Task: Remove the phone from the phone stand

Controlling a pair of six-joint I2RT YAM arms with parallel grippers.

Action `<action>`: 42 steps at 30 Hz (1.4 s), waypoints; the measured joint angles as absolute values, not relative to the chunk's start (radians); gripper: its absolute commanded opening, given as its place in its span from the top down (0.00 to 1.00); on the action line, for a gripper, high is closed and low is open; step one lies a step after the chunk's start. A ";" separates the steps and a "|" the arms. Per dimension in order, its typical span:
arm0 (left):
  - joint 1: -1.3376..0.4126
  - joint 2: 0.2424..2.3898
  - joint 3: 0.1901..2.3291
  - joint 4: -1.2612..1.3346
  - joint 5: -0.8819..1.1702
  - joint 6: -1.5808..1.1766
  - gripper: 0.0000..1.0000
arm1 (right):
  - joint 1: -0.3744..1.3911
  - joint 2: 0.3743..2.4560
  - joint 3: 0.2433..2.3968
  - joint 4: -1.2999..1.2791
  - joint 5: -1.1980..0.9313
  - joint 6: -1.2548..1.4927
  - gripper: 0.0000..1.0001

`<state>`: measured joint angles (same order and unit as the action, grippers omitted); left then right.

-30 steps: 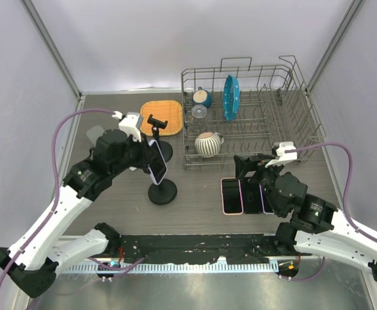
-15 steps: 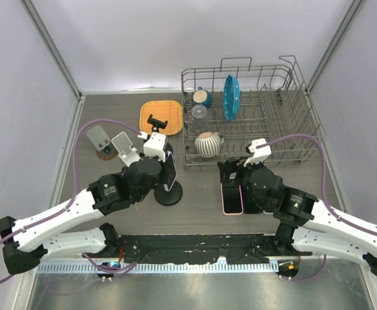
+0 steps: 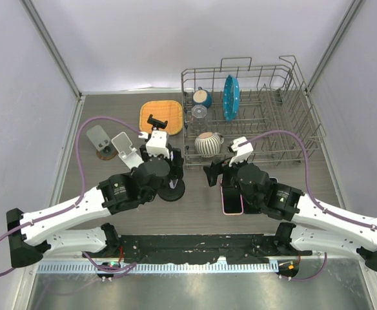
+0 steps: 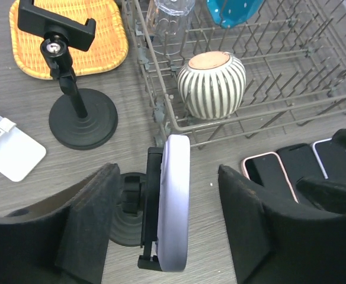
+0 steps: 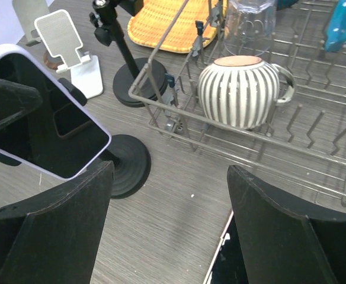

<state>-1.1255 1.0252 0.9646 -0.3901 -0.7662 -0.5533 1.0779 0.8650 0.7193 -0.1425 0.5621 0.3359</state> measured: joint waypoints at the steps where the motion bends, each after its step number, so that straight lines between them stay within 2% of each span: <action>1: -1.126 1.021 0.965 -0.389 -0.766 -0.558 0.15 | 1.078 0.871 0.724 -0.142 0.551 0.336 0.18; 3: -1.126 1.015 0.966 -0.390 -0.765 -0.565 0.06 | 1.078 0.886 0.737 -0.139 0.531 0.335 0.18; 6: -1.125 1.005 0.983 -0.403 -0.758 -0.562 0.00 | 1.078 0.916 0.767 -0.136 0.495 0.334 0.18; 12: -1.063 0.942 1.061 -0.439 -0.711 -0.511 0.00 | 1.078 0.998 0.845 -0.144 0.445 0.320 0.16; 20: -0.727 0.818 1.119 -0.508 -0.590 -0.425 0.00 | 1.089 1.136 1.026 -0.194 0.412 0.318 0.15; 24: -0.623 0.778 1.091 -0.519 -0.553 -0.390 0.00 | 1.134 1.159 1.071 -0.205 0.405 0.317 0.15; 31: -0.578 0.728 0.952 -0.530 -0.544 -0.343 0.00 | 1.239 1.233 1.134 -0.203 0.455 0.293 0.14; 39: -0.572 0.676 0.855 -0.537 -0.542 -0.297 0.00 | 1.246 1.321 1.193 -0.213 0.466 0.256 0.12; 42: -0.567 0.667 0.853 -0.536 -0.540 -0.282 0.00 | 1.246 1.346 1.214 -0.212 0.467 0.233 0.07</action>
<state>-0.5674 0.6674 0.8528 -0.5358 -0.5404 -0.2825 1.2461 1.3460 1.2140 -0.2119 0.4667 0.2325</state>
